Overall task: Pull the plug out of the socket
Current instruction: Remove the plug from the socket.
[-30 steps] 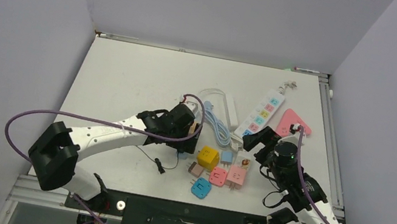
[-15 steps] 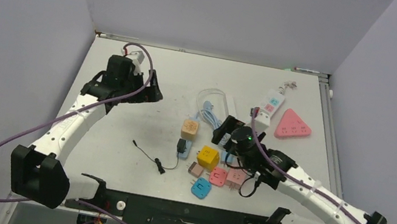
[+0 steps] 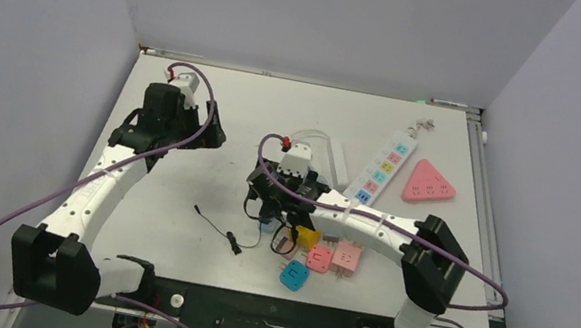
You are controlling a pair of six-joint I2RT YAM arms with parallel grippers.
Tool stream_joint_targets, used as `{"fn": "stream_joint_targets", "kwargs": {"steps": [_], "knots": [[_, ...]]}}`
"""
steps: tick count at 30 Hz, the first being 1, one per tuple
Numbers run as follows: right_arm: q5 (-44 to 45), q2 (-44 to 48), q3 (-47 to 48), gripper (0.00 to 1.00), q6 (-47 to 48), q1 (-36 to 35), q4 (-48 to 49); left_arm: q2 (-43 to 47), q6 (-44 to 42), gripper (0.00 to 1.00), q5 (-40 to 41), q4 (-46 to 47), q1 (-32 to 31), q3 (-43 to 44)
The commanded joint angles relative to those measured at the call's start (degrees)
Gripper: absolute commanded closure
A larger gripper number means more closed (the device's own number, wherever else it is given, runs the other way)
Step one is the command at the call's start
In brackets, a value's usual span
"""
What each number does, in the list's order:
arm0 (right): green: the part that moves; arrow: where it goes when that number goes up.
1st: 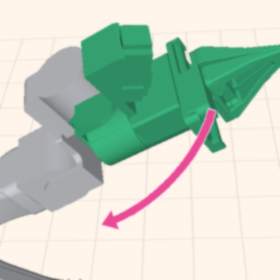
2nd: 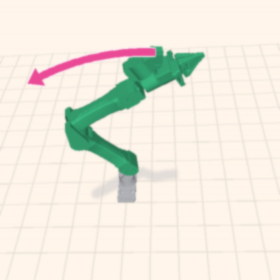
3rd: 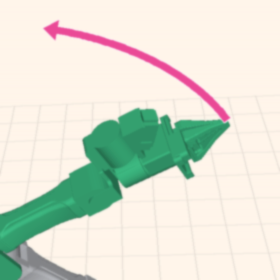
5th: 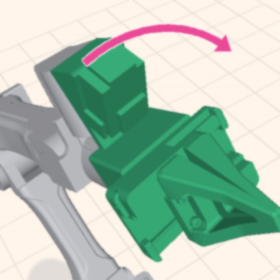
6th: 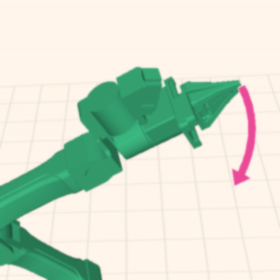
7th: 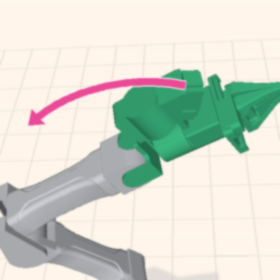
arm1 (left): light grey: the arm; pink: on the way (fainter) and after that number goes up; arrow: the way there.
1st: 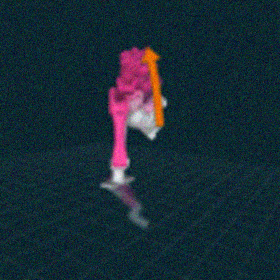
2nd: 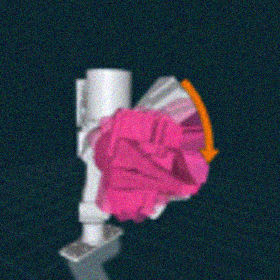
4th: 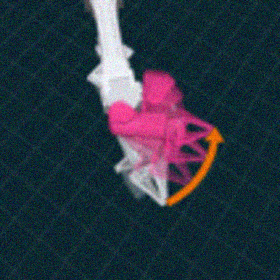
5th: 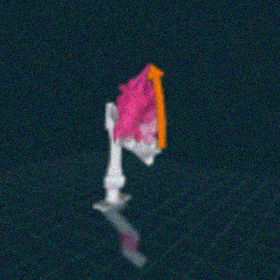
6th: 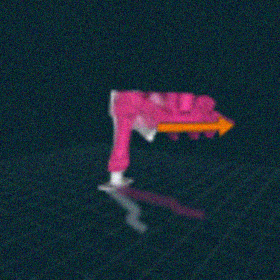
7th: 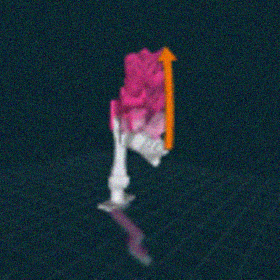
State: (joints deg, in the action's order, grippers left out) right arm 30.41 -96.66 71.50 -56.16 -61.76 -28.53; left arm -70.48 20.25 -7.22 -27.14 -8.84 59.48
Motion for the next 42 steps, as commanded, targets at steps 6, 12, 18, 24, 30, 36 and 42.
{"fn": "stream_joint_targets", "kwargs": {"steps": [6, 12, 18, 24, 30, 36, 42], "knots": [[6.55, -12.4, 14.21, 0.1, -0.57, -0.29, -10.17, 3.22, -2.14, 0.03, 0.49, 2.44, 0.42, 0.01], [6.57, -12.65, 12.72, 0.1, -0.92, 0.57, -9.03, 4.0, -2.14, 0.03, 0.46, 2.53, 0.43, -0.32], [5.27, -12.62, 11.66, 0.04, 0.51, 2.11, -5.98, 3.95, -2.14, 0.03, 0.26, 2.63, 0.44, -0.48], [4.24, -12.82, 10.85, 0.08, 1.13, 2.73, -4.73, 3.76, -2.15, 0.03, 0.28, 2.7, 0.38, -0.54], [2.68, -12.71, 9.4, 0.19, 1.39, 2.92, -3.04, 3.45, -2.17, 0.03, 0.1, 2.79, 0.4, -0.58], [2.47, -11.62, 8.48, 0.36, 1.63, 2.87, -2.14, 3.42, -2.14, 0.02, 0.02, 2.77, 0.45, -0.52], [2.26, -10.06, 7.38, 0.68, 1.95, 2.99, -0.77, 2.99, -1.82, 0.02, -1.49, 2.94, 0.36, -0.76]]}}
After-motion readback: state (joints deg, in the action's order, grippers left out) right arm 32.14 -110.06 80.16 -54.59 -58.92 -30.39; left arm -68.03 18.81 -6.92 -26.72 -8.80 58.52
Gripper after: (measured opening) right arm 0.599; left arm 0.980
